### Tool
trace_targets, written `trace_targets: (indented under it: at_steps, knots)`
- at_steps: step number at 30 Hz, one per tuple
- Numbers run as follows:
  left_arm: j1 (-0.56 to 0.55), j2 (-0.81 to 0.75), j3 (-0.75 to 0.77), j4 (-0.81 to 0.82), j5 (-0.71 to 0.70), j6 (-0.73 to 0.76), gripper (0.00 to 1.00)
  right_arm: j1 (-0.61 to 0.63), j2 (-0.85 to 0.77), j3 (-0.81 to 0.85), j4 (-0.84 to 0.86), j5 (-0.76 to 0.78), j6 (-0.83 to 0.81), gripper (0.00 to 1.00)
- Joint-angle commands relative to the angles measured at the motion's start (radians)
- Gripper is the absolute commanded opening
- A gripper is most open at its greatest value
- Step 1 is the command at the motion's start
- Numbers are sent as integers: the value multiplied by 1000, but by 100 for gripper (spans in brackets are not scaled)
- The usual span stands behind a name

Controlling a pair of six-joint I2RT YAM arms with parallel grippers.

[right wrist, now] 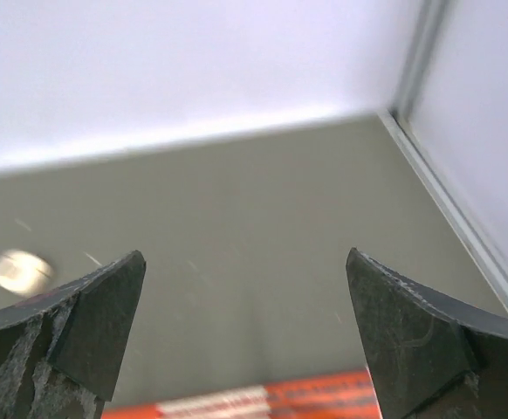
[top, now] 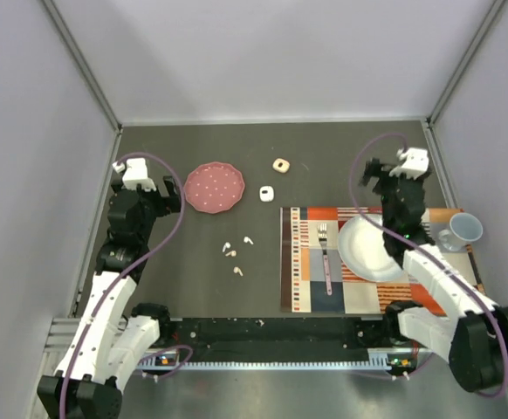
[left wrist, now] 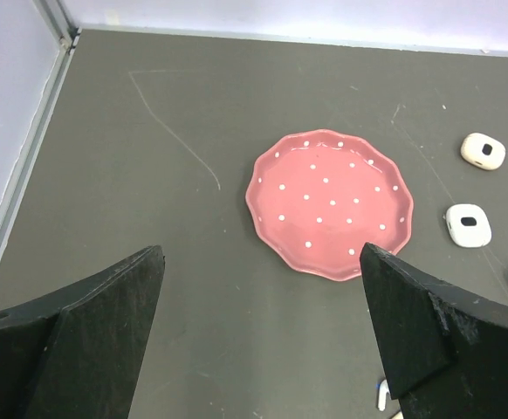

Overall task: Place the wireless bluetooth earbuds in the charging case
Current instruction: Move the charging case to the center of the board.

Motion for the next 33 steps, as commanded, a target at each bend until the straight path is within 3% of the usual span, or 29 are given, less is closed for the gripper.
trace_targets:
  at_steps: [1, 3, 5, 6, 8, 10, 14, 17, 19, 26, 33]
  knots:
    - [3, -15, 46, -24, -76, -49, 99, 8, -78, 250, -351, -250, 130, 99]
    - [4, -38, 40, -32, -56, -40, 99, 6, -40, 359, -493, -422, 153, 99]
    - [3, -55, 29, -16, -2, -12, 99, 6, 15, 506, -652, -495, 193, 99]
    - [4, -62, 36, -54, -16, -44, 99, 6, 85, 566, -805, -528, 237, 99]
    - [3, -67, 56, -140, -124, -142, 99, 6, 136, 713, -938, -538, 312, 99]
    - [3, -70, 69, -200, -194, -144, 99, 8, 137, 720, -907, -582, 371, 99]
    - [4, -84, 60, -214, -110, -90, 99, -4, 136, 628, -720, -815, 443, 99]
    - [4, -83, 40, -211, -31, -55, 99, -3, 239, 649, -704, -920, 458, 99]
    - [3, -89, 20, -210, -56, -62, 99, 15, 279, 689, -741, -925, 428, 99]
    - [4, -105, 1, -228, -53, -34, 99, 106, 401, 766, -748, -667, 178, 99]
    - [4, -119, -26, -217, -77, -18, 99, 170, 653, 919, -753, -621, 31, 99]
